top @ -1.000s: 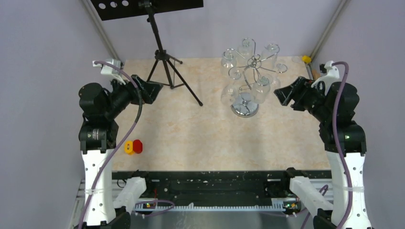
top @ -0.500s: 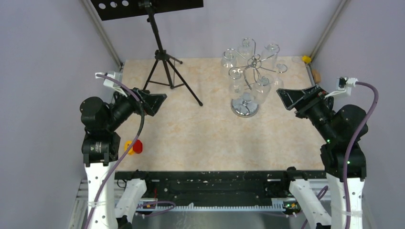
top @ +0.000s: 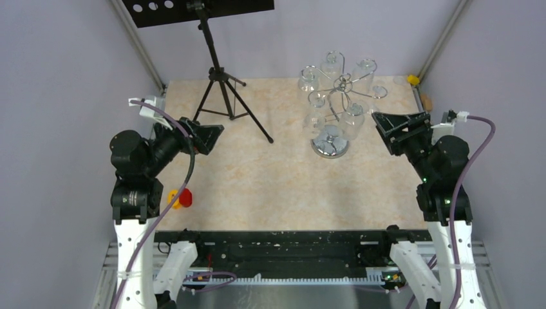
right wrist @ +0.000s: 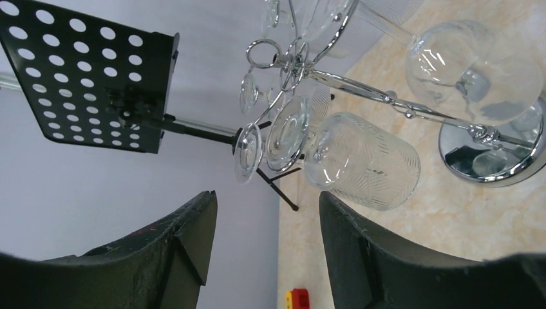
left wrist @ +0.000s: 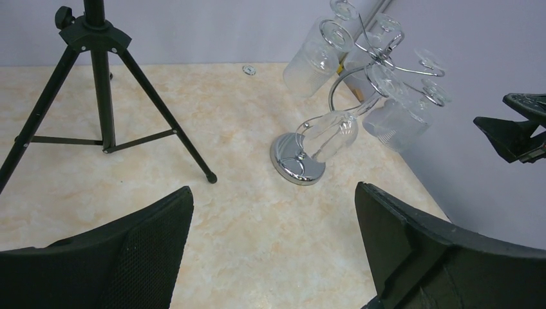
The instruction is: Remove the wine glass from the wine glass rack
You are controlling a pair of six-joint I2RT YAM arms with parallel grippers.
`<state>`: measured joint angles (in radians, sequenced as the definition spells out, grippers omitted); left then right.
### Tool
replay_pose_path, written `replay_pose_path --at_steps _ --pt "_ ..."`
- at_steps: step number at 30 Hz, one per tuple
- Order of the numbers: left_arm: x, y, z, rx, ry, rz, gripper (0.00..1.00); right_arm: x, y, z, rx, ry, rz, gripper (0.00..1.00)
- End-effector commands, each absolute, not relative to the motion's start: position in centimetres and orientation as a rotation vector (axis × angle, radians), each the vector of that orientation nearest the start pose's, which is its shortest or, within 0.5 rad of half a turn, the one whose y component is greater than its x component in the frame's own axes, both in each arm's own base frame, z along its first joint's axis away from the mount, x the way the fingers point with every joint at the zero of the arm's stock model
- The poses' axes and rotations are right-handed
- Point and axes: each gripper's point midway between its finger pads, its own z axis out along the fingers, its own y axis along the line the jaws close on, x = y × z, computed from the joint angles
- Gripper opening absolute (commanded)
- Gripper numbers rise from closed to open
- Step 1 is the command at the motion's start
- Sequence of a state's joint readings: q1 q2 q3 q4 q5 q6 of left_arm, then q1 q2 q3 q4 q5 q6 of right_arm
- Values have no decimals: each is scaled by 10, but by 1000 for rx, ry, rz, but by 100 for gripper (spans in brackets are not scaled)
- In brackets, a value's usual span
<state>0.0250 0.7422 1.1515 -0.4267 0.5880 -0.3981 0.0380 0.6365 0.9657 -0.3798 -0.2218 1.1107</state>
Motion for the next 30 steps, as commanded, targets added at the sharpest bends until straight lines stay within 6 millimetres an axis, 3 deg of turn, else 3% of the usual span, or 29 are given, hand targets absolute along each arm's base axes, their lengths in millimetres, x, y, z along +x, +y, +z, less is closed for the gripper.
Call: replay_pose_path --at_steps 1,11,24,30 --pt "246 -102 401 116 1627 -732 99 268 85 386 780 1480 1145 60" --pt "259 -88 393 41 1655 -655 98 293 87 382 832 1452 1202 40" --pt "266 -84 386 8 1676 -641 97 312 90 364 887 1492 1225 33" --pt "269 -84 383 -1 1690 -645 95 317 94 367 879 1479 1269 27"
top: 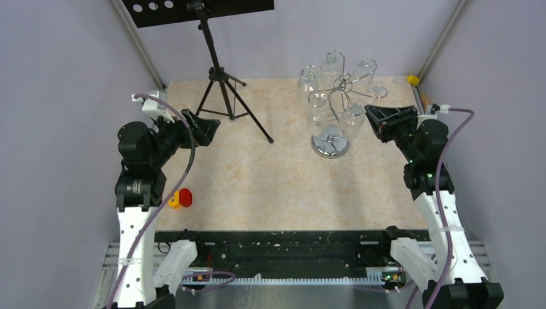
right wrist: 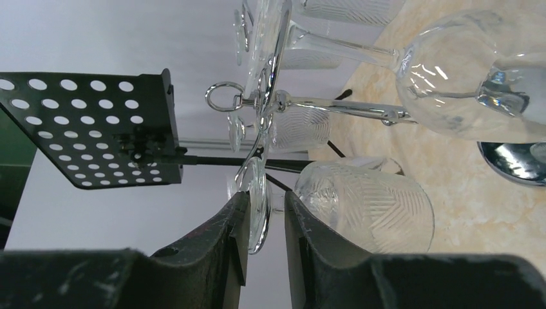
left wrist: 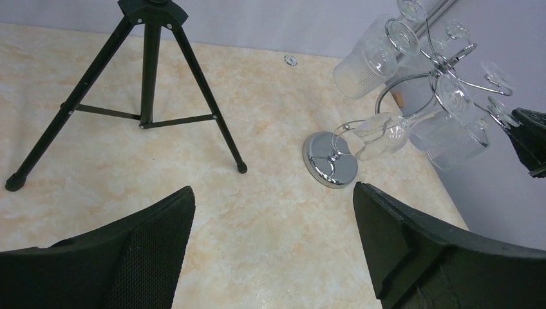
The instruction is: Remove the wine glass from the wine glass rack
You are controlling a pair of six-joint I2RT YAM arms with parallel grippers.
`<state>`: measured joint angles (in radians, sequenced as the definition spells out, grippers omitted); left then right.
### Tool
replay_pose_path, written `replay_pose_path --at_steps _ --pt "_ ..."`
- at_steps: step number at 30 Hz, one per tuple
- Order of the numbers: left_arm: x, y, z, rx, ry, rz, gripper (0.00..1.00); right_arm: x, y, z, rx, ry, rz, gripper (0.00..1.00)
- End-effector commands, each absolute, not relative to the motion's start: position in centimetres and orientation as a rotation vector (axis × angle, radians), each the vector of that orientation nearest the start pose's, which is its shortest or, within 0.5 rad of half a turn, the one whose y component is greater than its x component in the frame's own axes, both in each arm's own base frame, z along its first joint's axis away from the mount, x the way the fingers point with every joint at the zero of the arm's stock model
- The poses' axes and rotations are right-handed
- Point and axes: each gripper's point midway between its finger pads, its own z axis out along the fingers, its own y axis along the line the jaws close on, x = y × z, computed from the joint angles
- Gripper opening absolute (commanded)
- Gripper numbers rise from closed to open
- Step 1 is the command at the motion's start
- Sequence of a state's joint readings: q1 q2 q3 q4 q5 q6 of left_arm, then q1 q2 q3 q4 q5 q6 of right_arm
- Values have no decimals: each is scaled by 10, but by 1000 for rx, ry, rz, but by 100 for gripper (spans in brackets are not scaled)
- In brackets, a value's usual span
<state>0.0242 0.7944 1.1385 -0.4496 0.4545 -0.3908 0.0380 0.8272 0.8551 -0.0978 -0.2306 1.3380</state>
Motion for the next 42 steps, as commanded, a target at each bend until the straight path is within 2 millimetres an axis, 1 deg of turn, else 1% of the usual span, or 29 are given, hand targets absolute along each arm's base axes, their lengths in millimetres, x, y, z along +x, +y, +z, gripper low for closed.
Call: replay_pose_path --at_steps 1,3,4,7,8,10,15,17,19,25,28,34,38,42 --pt "269 -84 383 -2 1690 -643 95 318 95 368 876 1483 1273 27" --pt "269 -83 382 -6 1692 -641 95 320 98 367 875 1496 1283 27" --pt "269 -83 382 -7 1693 -640 95 321 99 366 874 1501 1288 25" --pt "269 -83 381 -9 1694 -638 95 322 101 365 878 1511 1304 15" --pt "269 -83 381 -10 1695 -638 95 323 102 368 871 1506 1317 11" --pt "268 -82 381 -10 1695 -635 95 323 102 372 867 1493 1327 0" --pt "268 -81 381 -16 1693 -625 95 320 94 387 872 1437 1295 0" --pt "268 -80 381 -20 1692 -622 95 319 94 397 852 1422 1301 0" --pt "269 -79 381 -22 1693 -617 95 317 95 399 851 1440 1290 0" --pt "269 -78 381 -28 1693 -613 95 299 91 411 842 1419 1272 0" --pt "269 -78 382 -30 1690 -613 95 292 93 414 829 1421 1282 0" --pt "269 -78 381 -31 1690 -611 95 289 104 413 786 1450 1349 0" --pt "271 -78 382 -34 1690 -615 95 291 111 412 758 1468 1385 0" --pt "270 -78 382 -35 1691 -619 95 297 117 410 752 1483 1404 0"
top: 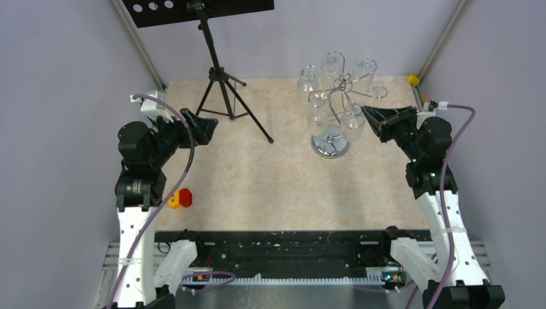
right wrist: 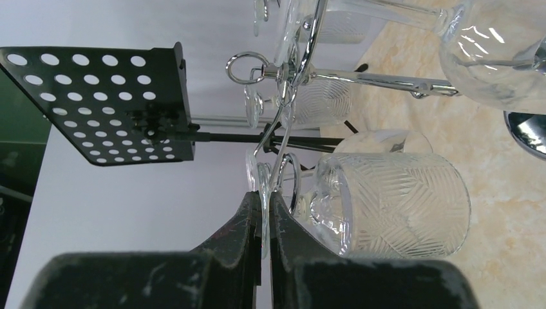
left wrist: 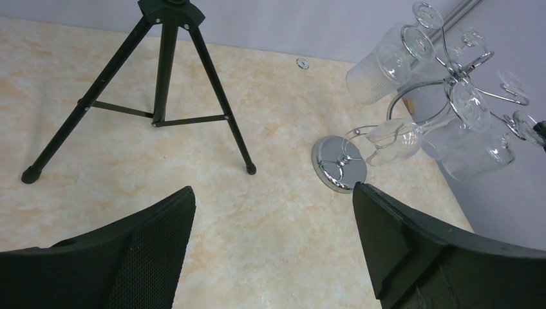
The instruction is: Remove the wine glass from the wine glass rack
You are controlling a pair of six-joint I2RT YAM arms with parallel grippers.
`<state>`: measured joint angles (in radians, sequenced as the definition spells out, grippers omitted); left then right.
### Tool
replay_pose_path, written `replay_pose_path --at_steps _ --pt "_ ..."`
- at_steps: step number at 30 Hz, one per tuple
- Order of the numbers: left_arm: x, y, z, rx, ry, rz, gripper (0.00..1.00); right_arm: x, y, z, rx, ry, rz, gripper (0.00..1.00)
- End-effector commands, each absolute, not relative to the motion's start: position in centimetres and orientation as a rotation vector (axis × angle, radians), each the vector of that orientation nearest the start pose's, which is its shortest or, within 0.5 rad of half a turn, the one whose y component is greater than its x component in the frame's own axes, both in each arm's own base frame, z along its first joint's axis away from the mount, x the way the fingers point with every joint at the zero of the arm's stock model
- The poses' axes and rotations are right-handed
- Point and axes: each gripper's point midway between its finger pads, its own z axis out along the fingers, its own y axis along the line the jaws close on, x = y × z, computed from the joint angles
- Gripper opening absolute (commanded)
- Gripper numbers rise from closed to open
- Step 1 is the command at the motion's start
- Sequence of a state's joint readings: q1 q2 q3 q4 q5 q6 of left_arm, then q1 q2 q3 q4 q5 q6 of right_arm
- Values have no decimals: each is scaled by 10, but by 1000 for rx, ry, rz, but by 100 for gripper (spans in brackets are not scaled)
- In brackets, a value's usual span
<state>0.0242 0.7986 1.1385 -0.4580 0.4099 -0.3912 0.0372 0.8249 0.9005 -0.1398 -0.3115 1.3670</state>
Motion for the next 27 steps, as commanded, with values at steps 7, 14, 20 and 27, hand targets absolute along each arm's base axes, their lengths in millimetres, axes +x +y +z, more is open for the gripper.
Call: replay_pose_path --at_steps 7,14,20,27 --pt "270 -77 382 -41 1691 -609 95 304 132 412 725 1505 1421 0" --pt "270 -76 382 -41 1691 -604 95 307 138 423 688 1474 1392 0" --pt "271 -76 380 -43 1695 -602 95 323 130 422 738 1441 1342 0" --pt "273 -78 380 -41 1695 -619 95 336 114 428 839 1353 1297 0"
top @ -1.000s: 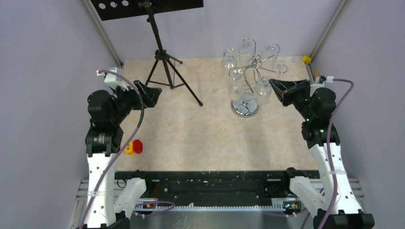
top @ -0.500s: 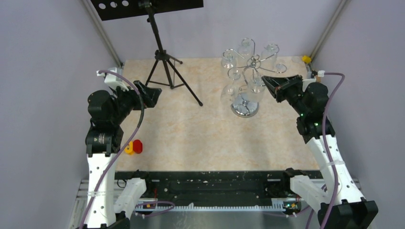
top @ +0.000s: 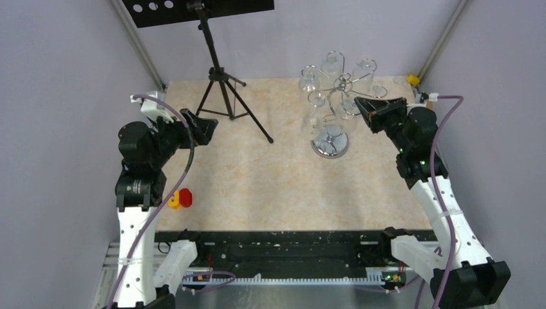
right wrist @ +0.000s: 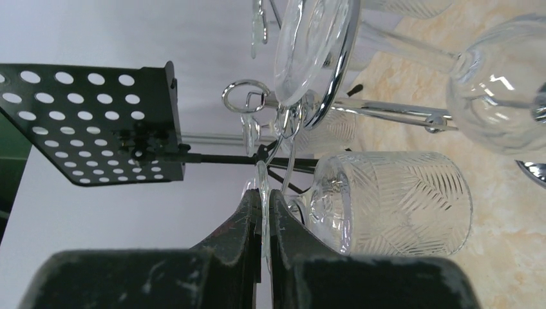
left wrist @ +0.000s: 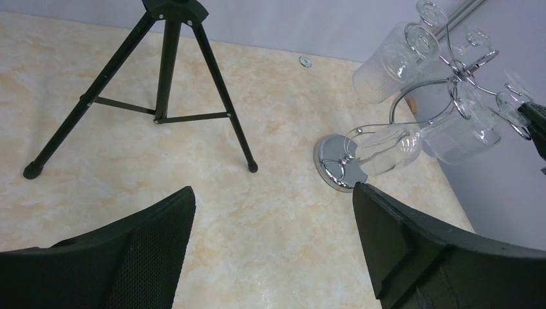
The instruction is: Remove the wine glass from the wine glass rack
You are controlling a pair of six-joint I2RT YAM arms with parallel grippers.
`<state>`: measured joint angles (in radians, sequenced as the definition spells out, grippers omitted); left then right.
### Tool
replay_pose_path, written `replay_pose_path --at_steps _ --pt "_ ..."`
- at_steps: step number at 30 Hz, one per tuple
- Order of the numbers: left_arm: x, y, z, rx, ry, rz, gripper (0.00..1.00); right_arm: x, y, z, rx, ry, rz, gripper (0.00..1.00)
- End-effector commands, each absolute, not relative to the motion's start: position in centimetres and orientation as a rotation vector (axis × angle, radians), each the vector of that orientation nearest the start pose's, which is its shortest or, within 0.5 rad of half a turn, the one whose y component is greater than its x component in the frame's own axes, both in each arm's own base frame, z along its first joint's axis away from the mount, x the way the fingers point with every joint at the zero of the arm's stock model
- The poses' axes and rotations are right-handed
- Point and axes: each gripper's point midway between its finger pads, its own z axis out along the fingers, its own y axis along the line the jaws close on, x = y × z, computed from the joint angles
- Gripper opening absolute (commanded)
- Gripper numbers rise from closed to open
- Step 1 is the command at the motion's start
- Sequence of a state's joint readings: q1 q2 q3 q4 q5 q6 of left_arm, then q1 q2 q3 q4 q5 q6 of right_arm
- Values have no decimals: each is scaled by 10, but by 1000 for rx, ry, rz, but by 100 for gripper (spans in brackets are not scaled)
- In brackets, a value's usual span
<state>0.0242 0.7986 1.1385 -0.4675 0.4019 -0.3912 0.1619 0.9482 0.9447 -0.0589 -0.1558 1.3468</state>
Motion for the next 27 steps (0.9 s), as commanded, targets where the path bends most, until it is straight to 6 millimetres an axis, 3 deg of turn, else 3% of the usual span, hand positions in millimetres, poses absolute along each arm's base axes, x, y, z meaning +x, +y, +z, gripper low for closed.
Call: replay_pose_path --at_steps 1,13,22,27 --pt "274 -78 379 -42 1698 -621 95 337 112 429 847 1342 1288 0" --pt "275 -76 379 -61 1703 -614 94 338 91 432 948 1265 1217 0" --pt "275 -71 380 -95 1698 -595 96 298 76 438 951 1244 1177 0" --pt "270 -76 381 -78 1704 -617 99 273 78 424 981 1291 1203 0"
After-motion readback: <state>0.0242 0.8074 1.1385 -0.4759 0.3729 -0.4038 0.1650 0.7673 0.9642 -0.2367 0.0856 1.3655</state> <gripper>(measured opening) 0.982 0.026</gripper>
